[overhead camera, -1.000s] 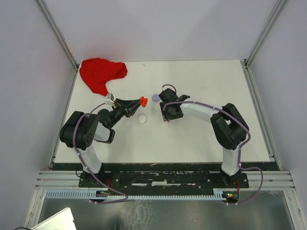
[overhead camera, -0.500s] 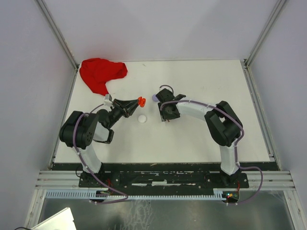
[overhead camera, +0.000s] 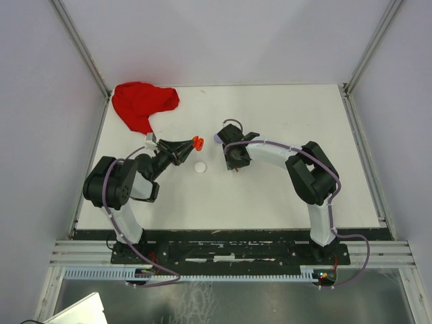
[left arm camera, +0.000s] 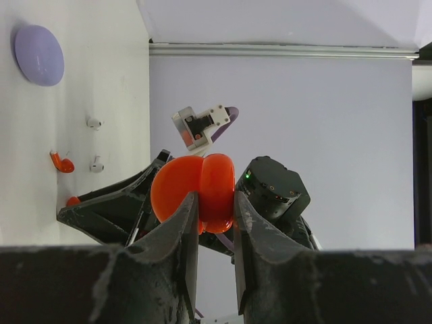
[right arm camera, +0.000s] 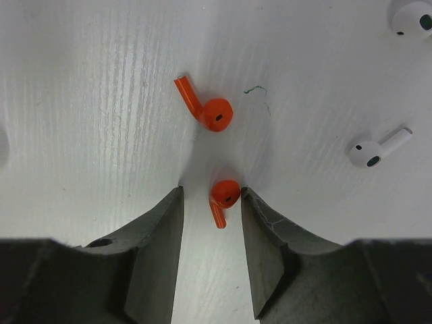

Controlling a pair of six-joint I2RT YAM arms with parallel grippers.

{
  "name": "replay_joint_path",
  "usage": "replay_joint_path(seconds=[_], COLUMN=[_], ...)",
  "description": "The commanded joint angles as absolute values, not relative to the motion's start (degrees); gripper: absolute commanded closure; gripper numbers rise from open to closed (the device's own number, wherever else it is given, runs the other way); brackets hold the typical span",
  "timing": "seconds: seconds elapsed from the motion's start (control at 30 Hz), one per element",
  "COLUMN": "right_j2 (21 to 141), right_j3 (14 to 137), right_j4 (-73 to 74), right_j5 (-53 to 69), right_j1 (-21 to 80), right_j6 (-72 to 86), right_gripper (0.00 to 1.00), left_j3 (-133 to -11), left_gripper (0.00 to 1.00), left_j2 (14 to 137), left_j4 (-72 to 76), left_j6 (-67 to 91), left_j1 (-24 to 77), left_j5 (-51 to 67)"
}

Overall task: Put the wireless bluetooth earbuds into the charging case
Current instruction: Pick up the earbud from the center of the board.

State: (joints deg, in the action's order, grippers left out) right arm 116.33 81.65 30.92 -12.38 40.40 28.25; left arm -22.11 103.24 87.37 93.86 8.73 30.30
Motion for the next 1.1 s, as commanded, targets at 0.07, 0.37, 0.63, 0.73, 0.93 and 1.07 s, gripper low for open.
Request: replay_joint_path(seconds=[0.07,0.37,0.63,0.73,0.93,1.07], right_j2=[117.02,116.98,116.94,116.98,117.2,117.18], right_j3=[83.26,82.65,82.27,82.09,81.93,81.75], right_j4=[31.29,30.95,30.96,31.03,31.03,30.94], right_j5=[-12.57,-12.05,-11.44,-11.06,-10.46,-10.33], right_j1=[40.27,39.42,38.77,38.72,38.68,38.67], right_j6=[29.05,29.2,28.96,28.92,29.17,29.26], right_gripper=[0.54,0.59,0.65,0.67,0.68,0.71], left_j3=[-21.61,-21.18,-20.84,-20.75,-20.44,-20.3], left_gripper=[0.97,0.97,0.97,0.97,0.97,0.97], left_j2=[103.19,102.92,102.7,102.58,102.49,102.53], left_j4=[99.08,99.14,99.12,99.06,99.12,99.07], left_j6=[95.89,95.79,95.71,95.62,95.52,95.47], left_j1=[8.24,7.9,7.58,7.49,7.45,7.37], left_j5=[31.29,31.38,31.38,31.38,31.46,31.46])
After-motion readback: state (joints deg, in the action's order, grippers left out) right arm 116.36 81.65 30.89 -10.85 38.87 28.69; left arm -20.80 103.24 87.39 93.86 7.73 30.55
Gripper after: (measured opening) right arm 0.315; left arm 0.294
